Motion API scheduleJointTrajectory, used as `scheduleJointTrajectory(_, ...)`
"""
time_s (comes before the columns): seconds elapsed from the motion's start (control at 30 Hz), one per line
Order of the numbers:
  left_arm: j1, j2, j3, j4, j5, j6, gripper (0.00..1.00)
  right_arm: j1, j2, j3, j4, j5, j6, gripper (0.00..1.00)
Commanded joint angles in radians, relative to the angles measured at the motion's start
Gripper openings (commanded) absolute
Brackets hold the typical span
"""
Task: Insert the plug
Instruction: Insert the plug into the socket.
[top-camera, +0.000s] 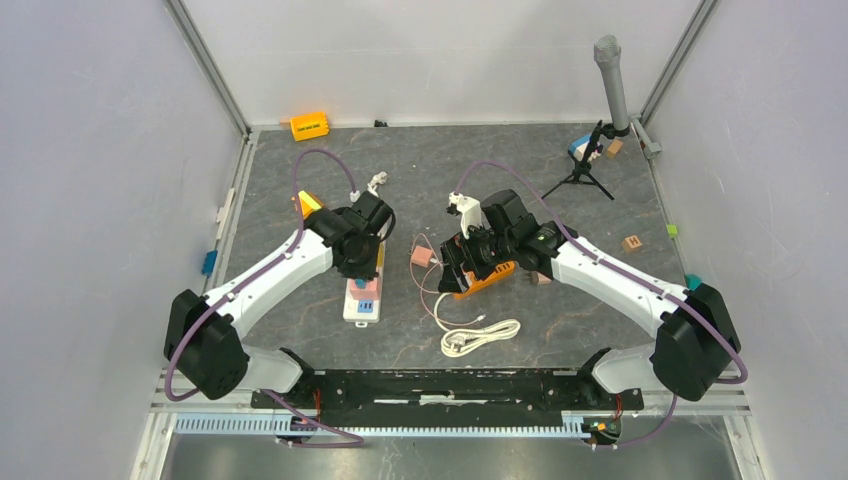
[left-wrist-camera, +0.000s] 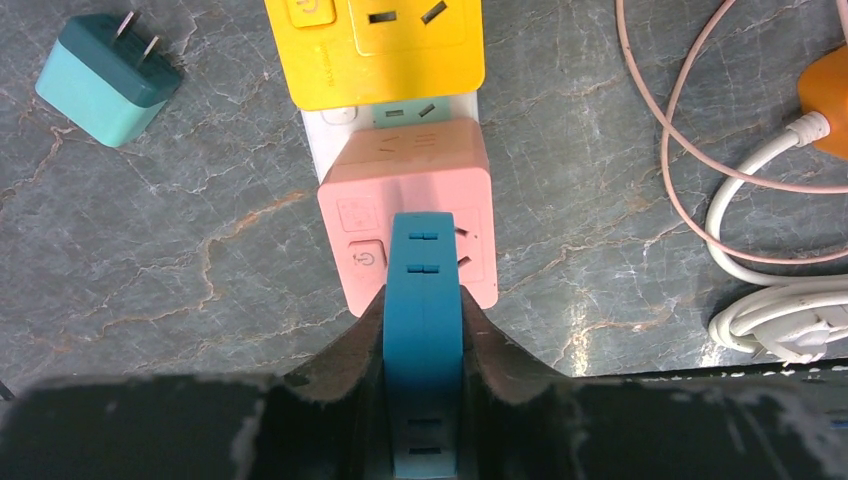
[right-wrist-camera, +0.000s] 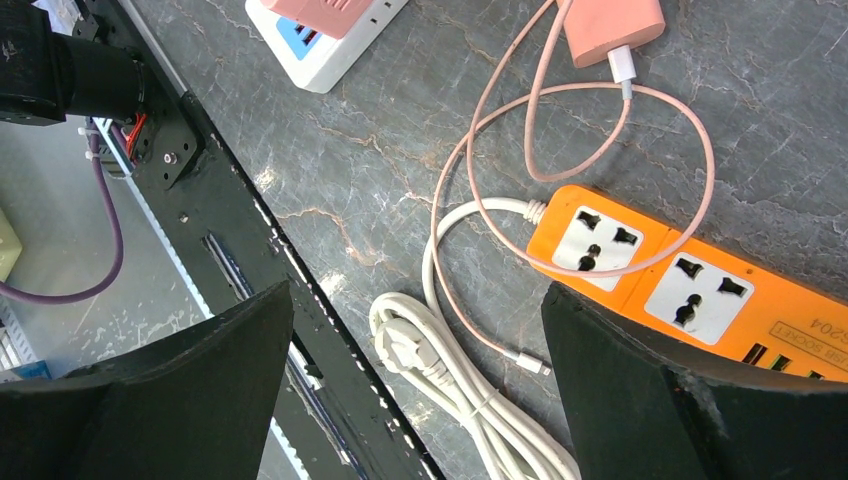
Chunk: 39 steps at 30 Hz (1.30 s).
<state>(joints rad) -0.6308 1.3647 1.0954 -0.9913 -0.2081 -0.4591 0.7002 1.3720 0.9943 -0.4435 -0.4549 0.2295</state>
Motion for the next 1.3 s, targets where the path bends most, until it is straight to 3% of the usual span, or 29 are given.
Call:
scheduleJointTrajectory(0.0, -0.006, 0.013, 0.024, 0.002, -0.006, -0.023, 0.06, 0.001, -0.002, -0.004, 0.011, -0.018, -0.011, 0.98)
scheduleJointTrajectory(0.07, -0.006, 0.022, 0.024, 0.002, -0.005, -0.023, 0.02, 0.001, -0.002, -0.003, 0.009, -0.019, -0.011, 0.98)
scheduleJointTrajectory(0.57, -0.006, 0.092, 0.008, -0.035, -0.113, -0.044, 0.02, 0.000, -0.005, 0.001, 0.005, -0.019, -0.014, 0.98)
scheduleJointTrajectory(1.27, 0.019, 0.152, -0.095, -0.007, -0.145, -0.053, 0.02, 0.001, -0.003, 0.003, -0.001, -0.019, -0.018, 0.98)
